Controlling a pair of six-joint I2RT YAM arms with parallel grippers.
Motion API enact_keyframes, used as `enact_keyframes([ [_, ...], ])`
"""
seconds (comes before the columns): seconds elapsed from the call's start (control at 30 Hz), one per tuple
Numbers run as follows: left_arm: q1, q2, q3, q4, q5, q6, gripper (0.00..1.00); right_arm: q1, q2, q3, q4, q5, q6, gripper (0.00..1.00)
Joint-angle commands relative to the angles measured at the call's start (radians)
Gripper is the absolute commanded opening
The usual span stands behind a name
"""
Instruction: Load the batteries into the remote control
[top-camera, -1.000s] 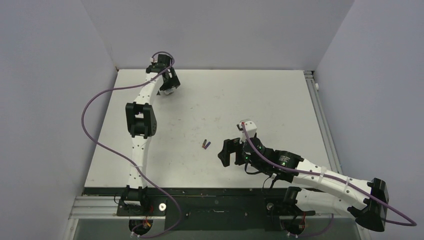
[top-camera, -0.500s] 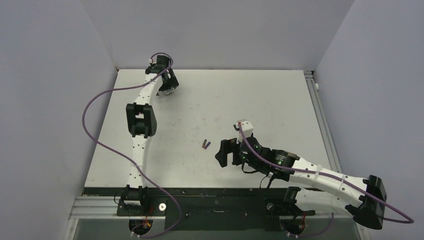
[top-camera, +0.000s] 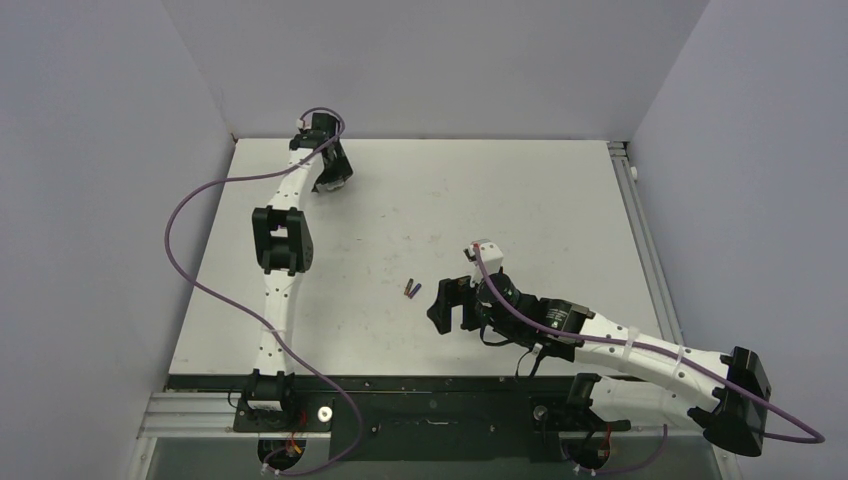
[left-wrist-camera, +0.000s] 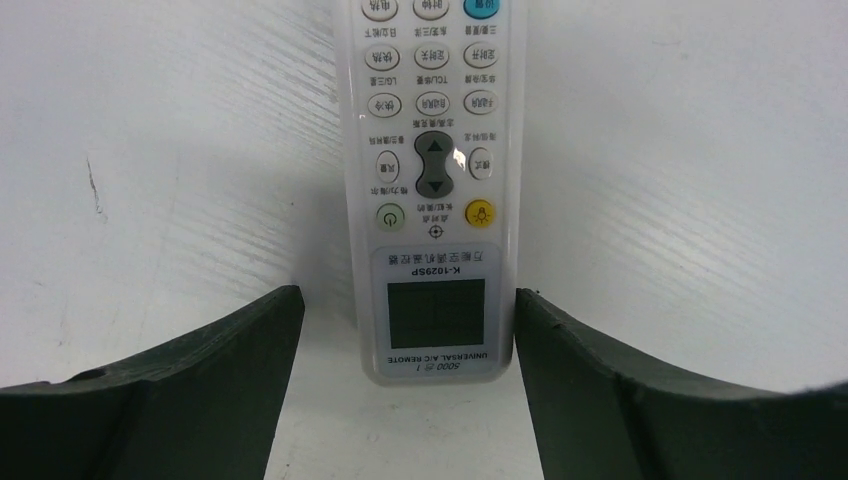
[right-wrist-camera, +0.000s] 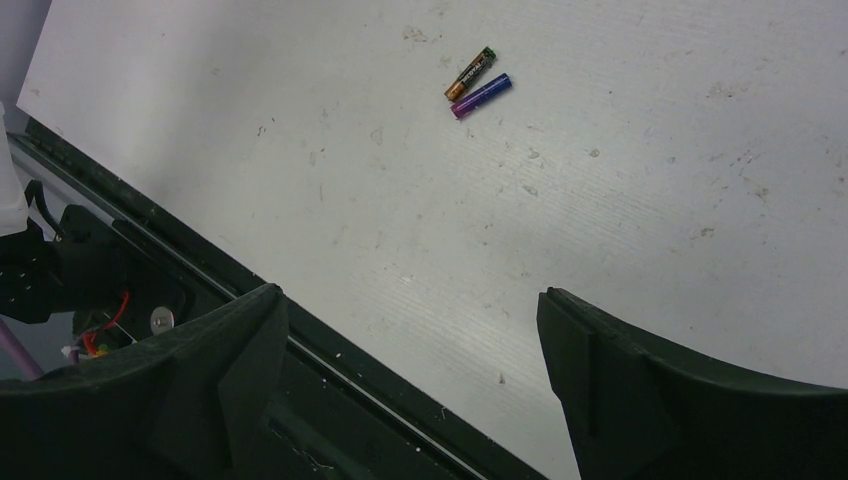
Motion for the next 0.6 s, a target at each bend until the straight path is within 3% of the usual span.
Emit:
enact_keyframes([
  [0.0,0.013,0.007,0.042,0.013,-0.002,0.014,0.72,0.008,-0.005,-0.01,0.046,-0.002,0.015,0.95],
  [0.4,0.024,-0.006,0.028,0.009,-0.022,0.052,0.5,0.008,0.001,-0.016,0.052,-0.004,0.031,0.96],
  [0.57,0.024,-0.029,0.001,0.02,-0.038,0.067,0.29,0.007,0.006,-0.016,0.057,-0.003,0.034,0.96],
])
